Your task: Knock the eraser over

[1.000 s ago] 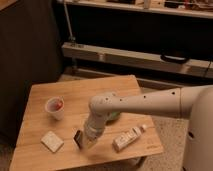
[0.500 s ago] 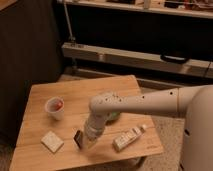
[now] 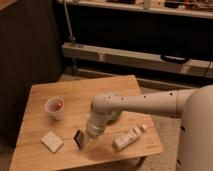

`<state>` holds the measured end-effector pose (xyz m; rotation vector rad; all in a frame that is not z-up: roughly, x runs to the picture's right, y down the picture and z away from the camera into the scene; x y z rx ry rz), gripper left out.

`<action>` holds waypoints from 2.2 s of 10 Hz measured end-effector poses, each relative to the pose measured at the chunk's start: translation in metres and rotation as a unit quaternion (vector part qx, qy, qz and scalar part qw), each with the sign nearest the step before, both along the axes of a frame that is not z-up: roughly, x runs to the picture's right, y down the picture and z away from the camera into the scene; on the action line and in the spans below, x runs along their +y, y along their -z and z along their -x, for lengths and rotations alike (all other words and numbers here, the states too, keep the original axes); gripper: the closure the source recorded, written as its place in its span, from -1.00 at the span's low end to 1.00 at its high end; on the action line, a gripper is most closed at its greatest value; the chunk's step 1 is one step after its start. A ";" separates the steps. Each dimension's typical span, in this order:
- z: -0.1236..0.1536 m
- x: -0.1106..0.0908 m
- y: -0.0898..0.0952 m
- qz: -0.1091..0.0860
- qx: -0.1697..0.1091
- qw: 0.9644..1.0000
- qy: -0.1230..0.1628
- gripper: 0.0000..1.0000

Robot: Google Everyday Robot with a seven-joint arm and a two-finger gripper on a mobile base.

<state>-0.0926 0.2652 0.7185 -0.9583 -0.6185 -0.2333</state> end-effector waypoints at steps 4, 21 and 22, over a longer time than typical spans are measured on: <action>0.001 0.005 -0.003 0.021 -0.007 1.000 -0.004 1.00; 0.012 -0.019 -0.007 0.012 -0.016 1.000 -0.009 1.00; 0.011 -0.019 -0.008 0.009 -0.015 1.000 -0.006 1.00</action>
